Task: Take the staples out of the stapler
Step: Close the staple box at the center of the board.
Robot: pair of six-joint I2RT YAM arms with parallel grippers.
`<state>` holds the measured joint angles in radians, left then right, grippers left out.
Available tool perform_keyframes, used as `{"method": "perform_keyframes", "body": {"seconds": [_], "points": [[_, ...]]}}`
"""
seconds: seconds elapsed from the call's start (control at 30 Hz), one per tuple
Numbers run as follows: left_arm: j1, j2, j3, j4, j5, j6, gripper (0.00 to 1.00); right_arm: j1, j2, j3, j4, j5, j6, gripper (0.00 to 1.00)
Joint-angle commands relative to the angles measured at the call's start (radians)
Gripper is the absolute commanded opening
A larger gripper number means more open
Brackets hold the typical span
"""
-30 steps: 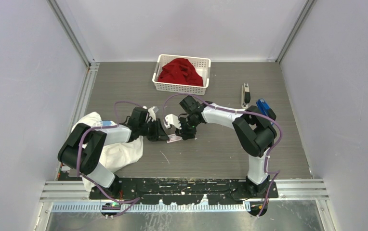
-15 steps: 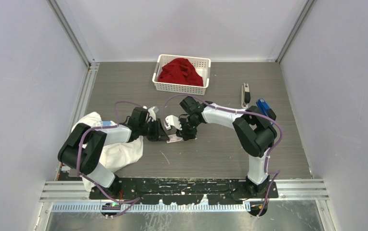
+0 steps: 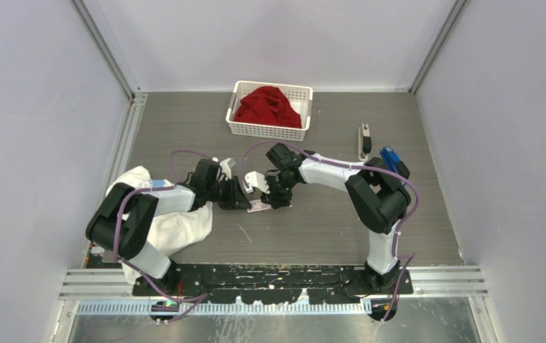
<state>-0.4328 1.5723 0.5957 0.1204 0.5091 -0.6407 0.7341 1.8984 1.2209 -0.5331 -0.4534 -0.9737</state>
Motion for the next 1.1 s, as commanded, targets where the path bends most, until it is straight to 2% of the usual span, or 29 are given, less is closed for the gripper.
{"method": "perform_keyframes", "body": {"seconds": [0.0,0.1,0.3,0.83,1.07], "points": [[-0.023,0.03,-0.018,-0.016,-0.035,0.039,0.22,0.036,0.038,-0.032,-0.077,0.008,-0.018,0.26],[-0.024,0.032,-0.019,-0.012,-0.032,0.042,0.22,0.04,0.04,-0.032,-0.075,0.009,-0.018,0.28],[-0.026,0.028,-0.02,-0.01,-0.026,0.043,0.22,0.041,0.041,-0.042,-0.056,0.02,-0.016,0.38],[-0.027,0.034,-0.02,-0.007,-0.014,0.046,0.22,0.041,0.04,-0.061,-0.023,0.043,-0.014,0.5],[-0.027,0.03,-0.02,-0.011,-0.015,0.046,0.22,0.042,0.046,-0.054,-0.033,0.032,-0.021,0.5]]}}
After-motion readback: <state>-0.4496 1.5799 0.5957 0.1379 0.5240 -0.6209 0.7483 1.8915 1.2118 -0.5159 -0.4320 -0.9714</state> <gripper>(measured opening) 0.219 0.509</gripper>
